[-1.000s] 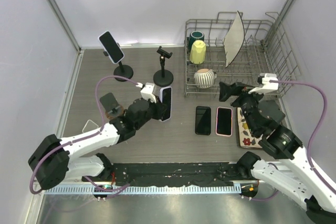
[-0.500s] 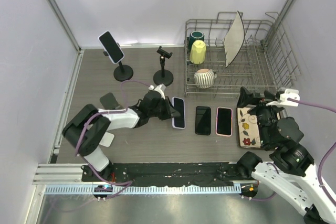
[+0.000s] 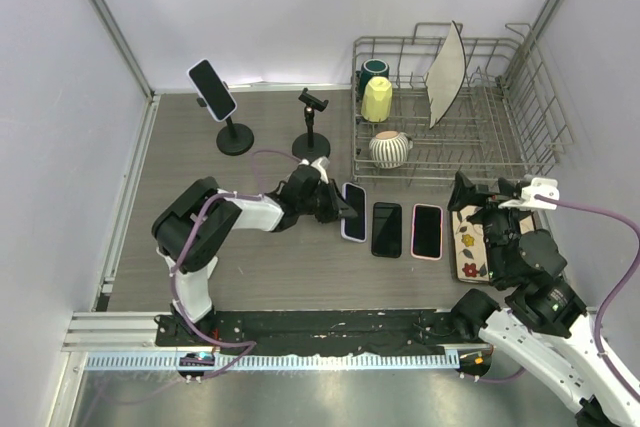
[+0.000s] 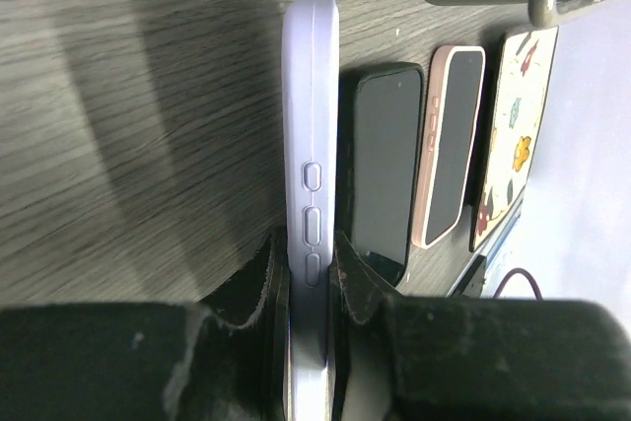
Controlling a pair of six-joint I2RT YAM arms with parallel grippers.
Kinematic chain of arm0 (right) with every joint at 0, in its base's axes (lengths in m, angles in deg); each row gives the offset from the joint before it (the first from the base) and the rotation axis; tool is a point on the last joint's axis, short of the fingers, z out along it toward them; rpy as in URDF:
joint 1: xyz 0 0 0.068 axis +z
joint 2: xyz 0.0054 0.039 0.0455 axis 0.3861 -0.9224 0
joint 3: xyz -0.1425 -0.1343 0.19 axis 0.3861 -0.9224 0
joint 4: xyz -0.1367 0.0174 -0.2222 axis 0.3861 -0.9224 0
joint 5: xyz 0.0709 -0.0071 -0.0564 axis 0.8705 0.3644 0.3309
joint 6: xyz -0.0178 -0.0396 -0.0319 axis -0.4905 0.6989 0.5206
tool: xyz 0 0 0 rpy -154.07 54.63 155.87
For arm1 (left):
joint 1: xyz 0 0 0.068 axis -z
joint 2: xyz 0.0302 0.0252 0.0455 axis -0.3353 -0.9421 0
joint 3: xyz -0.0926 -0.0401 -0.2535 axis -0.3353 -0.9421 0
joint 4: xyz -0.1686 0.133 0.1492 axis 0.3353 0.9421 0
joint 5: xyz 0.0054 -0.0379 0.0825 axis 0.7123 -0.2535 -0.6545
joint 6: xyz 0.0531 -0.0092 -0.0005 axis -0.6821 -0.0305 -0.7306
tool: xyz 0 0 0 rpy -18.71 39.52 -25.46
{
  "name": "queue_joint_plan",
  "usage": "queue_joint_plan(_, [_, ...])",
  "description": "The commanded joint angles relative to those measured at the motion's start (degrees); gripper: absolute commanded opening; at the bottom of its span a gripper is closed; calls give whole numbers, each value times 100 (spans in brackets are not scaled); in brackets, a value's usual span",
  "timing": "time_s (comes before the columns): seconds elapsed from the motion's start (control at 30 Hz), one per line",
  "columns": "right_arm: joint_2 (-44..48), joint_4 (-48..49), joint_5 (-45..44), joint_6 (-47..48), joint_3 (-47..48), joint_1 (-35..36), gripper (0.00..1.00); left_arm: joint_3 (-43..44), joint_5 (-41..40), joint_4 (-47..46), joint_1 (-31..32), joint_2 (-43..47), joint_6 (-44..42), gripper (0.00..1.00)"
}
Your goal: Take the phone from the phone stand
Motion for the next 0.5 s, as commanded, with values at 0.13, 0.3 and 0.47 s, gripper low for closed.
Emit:
queue_joint_plan(0.13, [51, 456, -78, 68, -53, -17, 89, 390, 601, 329, 190, -135, -242, 0])
queue_joint_plan(0.3, [34, 483, -51, 85, -79, -17, 89, 223, 522, 734, 287, 59, -269, 0])
queue_joint_plan(0.47, [-19, 501, -16, 94, -71, -25, 89, 301, 417, 664, 471, -107, -155, 0])
